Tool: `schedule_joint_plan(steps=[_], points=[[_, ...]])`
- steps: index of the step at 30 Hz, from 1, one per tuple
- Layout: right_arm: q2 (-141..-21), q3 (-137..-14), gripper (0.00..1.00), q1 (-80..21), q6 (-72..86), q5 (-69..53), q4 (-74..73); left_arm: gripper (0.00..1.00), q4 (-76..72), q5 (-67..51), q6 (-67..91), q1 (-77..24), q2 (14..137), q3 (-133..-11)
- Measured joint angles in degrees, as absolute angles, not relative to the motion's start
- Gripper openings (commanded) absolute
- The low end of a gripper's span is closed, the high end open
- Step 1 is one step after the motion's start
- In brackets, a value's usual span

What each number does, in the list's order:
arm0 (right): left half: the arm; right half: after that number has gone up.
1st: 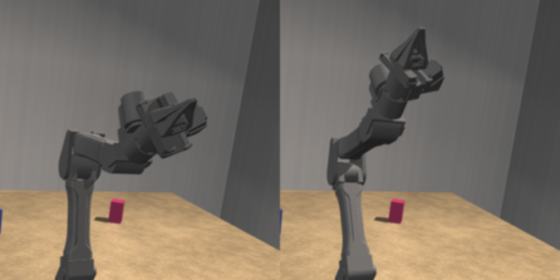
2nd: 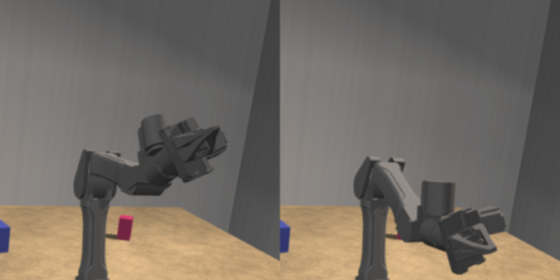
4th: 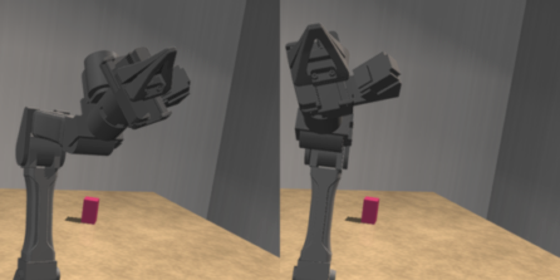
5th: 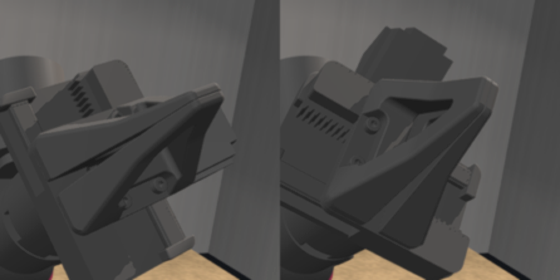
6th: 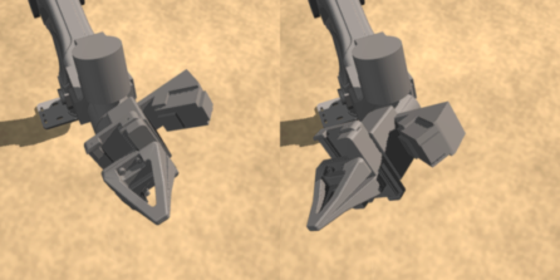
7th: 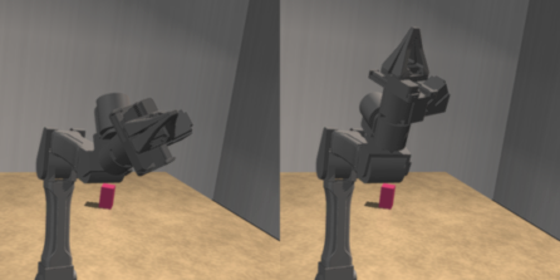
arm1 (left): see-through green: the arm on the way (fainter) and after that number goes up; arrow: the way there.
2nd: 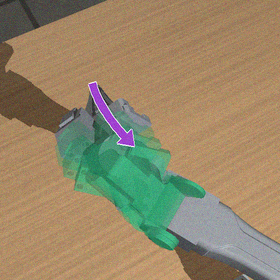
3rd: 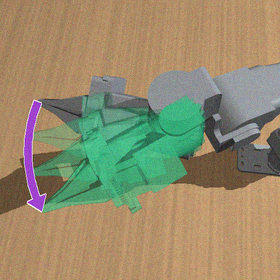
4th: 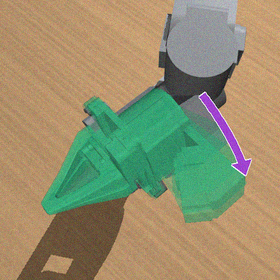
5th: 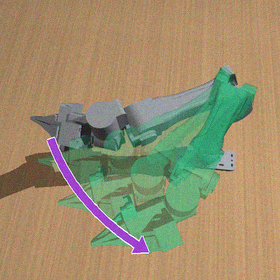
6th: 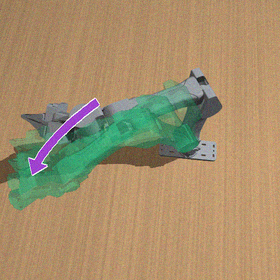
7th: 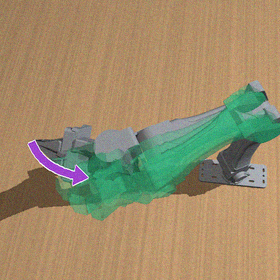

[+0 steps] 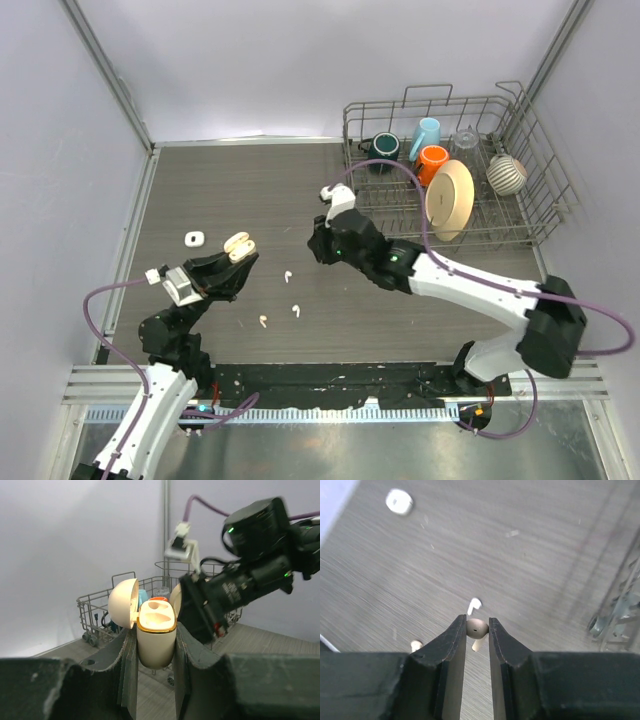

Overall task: Insert the wireless bluetooth earbuds into the charging case
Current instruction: Pick up the earbud from the center of the board.

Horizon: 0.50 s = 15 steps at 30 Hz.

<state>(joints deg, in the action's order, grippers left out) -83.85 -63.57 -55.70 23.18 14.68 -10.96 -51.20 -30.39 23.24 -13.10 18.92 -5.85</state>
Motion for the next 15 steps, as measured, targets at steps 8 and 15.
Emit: schedule_joint_plan(steps=[8, 15], points=[[-72.0, -61.4, 0.01, -58.5, 20.2, 18.5, 1.3, 0.00, -51.2, -31.2, 23.2, -13.1, 20.6, -5.8], [-71.5, -63.0, 0.01, -62.0, 16.5, 18.2, 8.1, 0.00, -52.5, -34.3, 23.7, -13.1, 24.7, -5.9]])
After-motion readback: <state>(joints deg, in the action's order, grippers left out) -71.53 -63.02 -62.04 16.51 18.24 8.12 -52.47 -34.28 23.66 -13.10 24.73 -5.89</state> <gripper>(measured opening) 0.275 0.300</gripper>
